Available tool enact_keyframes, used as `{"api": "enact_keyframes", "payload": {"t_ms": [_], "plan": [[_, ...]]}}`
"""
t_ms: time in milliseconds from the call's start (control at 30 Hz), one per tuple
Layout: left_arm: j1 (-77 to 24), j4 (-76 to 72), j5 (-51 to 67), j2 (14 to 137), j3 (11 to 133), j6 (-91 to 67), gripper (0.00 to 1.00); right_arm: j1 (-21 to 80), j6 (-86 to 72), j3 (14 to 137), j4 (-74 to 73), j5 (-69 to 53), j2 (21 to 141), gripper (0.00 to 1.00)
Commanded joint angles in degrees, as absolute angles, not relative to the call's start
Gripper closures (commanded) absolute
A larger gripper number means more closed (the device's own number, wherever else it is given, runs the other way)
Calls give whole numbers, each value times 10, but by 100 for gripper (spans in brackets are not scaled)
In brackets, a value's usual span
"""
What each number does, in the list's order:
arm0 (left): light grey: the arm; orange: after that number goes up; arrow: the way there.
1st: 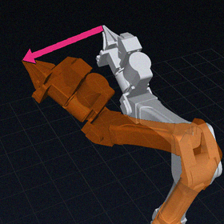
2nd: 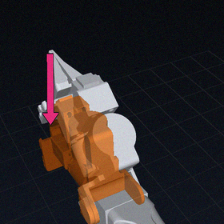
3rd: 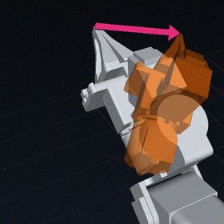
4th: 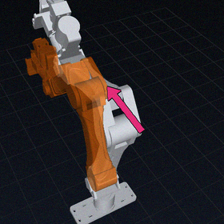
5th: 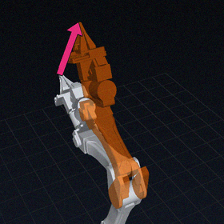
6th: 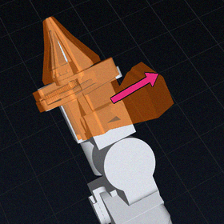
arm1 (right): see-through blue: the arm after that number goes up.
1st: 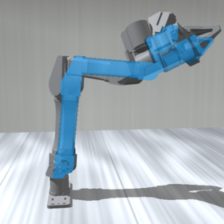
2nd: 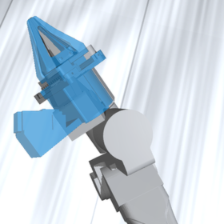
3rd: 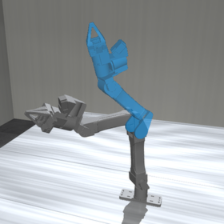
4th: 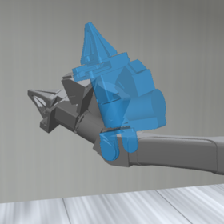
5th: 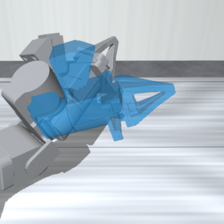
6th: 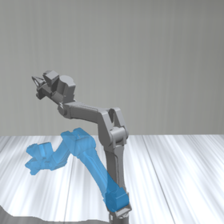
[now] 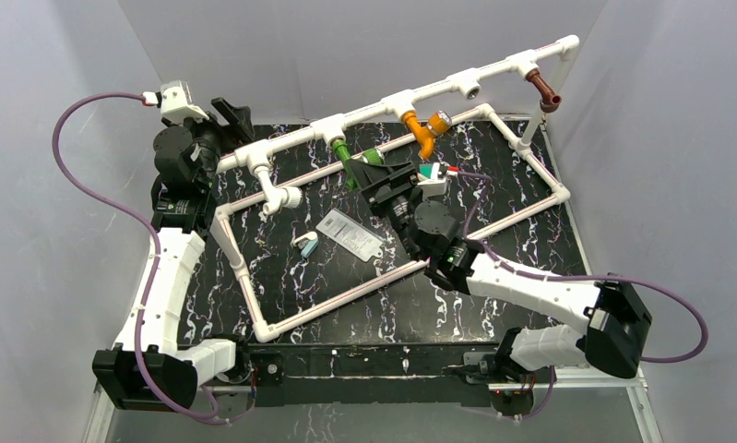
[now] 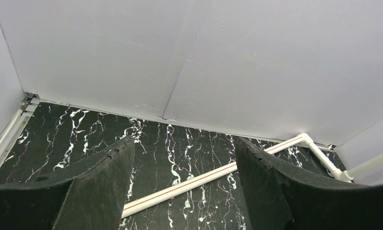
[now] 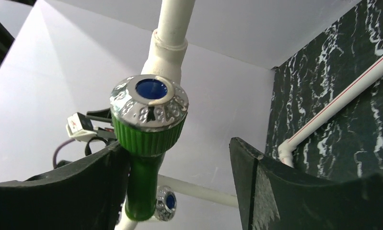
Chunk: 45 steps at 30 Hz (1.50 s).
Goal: Install the water faucets
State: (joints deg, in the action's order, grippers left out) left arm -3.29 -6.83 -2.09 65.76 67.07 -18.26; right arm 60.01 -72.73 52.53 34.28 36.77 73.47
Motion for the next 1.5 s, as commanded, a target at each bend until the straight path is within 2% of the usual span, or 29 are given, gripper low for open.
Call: {"api": "enact_keyframes", "payload": {"t_ms": [0, 267, 433, 767, 933, 1200, 1467], "plan": [[-24, 113, -25, 700, 602, -184, 26, 597, -603, 497, 408, 343, 681, 19], [-24, 113, -25, 703, 602, -184, 26, 597, -445, 468, 385, 274, 590, 19], [-23, 113, -26, 704, 601, -184, 26, 596, -263, 472, 334, 200, 520, 19], [-22, 113, -22, 705, 602, -185, 26, 597, 174, 576, 50, 44, 480, 14], [-20, 113, -19, 706, 602, -187, 26, 596, 398, 612, -39, 38, 505, 14], [-18, 113, -12, 711, 603, -190, 26, 597, 737, 566, 80, 109, 534, 9], [-16, 113, -9, 714, 603, -190, 26, 602, 894, 556, 202, 91, 581, 8]]}}
